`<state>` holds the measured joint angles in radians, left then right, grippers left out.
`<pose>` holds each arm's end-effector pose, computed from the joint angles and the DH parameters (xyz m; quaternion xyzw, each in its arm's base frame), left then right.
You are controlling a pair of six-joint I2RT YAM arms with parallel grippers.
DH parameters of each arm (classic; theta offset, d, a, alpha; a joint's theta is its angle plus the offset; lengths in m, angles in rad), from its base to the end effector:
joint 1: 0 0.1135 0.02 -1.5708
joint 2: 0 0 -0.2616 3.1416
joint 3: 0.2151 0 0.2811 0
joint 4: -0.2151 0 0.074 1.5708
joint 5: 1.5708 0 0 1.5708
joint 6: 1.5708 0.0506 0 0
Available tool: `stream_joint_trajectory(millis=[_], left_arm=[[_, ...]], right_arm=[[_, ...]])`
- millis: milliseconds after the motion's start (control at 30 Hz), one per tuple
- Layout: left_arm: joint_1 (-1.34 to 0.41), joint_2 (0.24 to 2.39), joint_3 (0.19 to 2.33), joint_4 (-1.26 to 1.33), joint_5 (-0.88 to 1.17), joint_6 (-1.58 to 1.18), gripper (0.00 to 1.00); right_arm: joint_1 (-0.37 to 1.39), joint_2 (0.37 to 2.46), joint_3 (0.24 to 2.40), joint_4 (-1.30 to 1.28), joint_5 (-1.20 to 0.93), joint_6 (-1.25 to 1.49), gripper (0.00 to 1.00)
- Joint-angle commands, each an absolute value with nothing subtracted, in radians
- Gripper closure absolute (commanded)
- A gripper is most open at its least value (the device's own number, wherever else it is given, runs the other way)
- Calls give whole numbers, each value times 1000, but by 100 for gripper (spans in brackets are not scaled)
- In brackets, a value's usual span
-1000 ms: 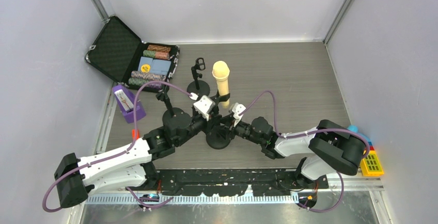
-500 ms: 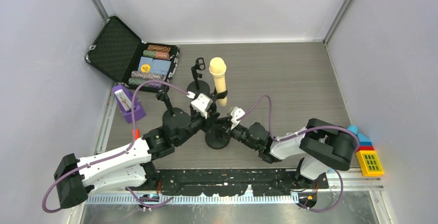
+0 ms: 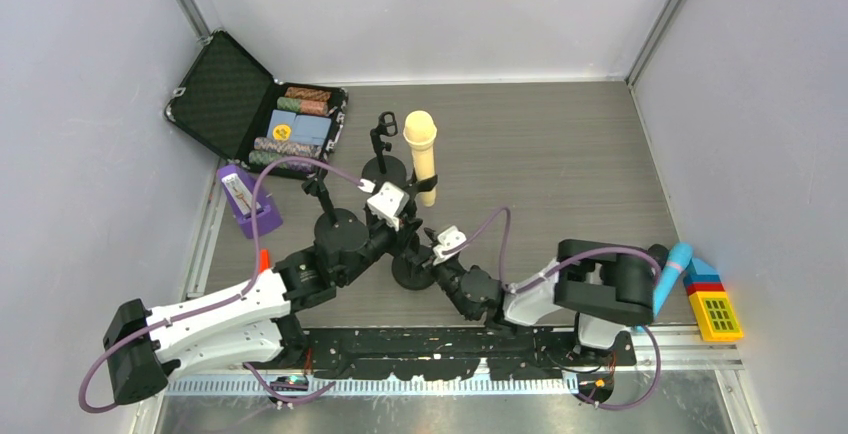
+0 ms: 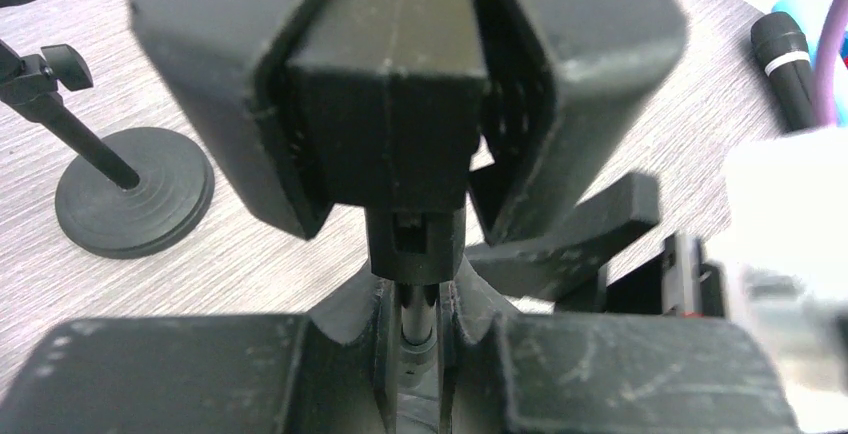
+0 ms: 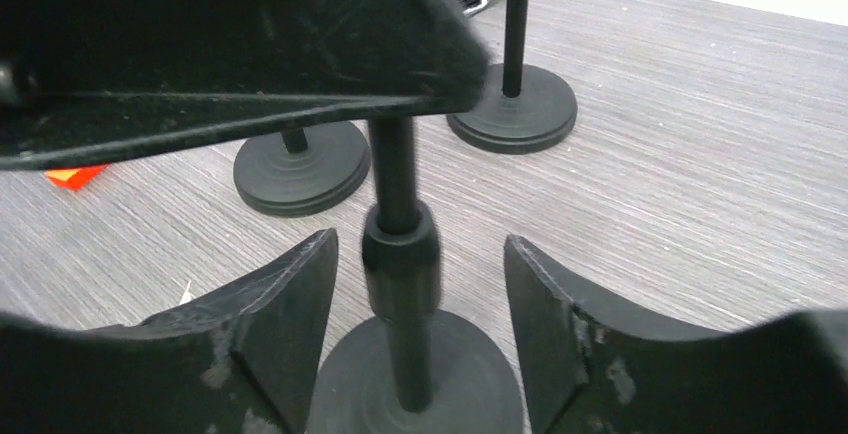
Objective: Remove the microphone from the stand
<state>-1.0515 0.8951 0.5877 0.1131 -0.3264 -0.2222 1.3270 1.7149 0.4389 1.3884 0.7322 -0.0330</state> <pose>0.1411 -0.2141 0.2682 0.2126 0.7391 -0.2718 0.5785 0.1066 0.2885 0.1396 -0.1836 0.6516 0.2294 0.6993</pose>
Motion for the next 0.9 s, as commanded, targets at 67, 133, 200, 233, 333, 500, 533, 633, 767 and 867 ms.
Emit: stream_joint_trajectory(millis=[67, 133, 200, 233, 333, 500, 533, 633, 767, 867], left_arm=[[-1062, 873, 544, 127, -347, -211, 100], [-1061, 872, 540, 133, -345, -190, 100], [-1061, 875, 540, 140, -316, -171, 100], [-1061, 876, 541, 142, -299, -165, 100], [-1062, 858, 526, 149, -260, -170, 97], [-1062, 777, 473, 188, -245, -210, 62], [-1063, 763, 473, 179, -245, -213, 57], [-1063, 729, 486, 145, -245, -216, 50], [-1063, 689, 516, 105, -237, -224, 45], [-1062, 647, 535, 99, -229, -232, 43]], right_arm=[[1317, 1422, 331, 1217, 591, 138, 23], [1316, 1294, 310, 1052, 563, 189, 22], [1316, 1099, 310, 863, 560, 221, 22], [1314, 1045, 314, 800, 568, 245, 22], [1304, 803, 371, 499, 579, 262, 22], [1275, 620, 529, 222, 564, 272, 21], [1269, 616, 558, 194, 560, 273, 20], [1264, 681, 725, 50, 531, 271, 20], [1262, 823, 938, -138, 490, 268, 19], [1262, 905, 1046, -206, 438, 244, 19]])
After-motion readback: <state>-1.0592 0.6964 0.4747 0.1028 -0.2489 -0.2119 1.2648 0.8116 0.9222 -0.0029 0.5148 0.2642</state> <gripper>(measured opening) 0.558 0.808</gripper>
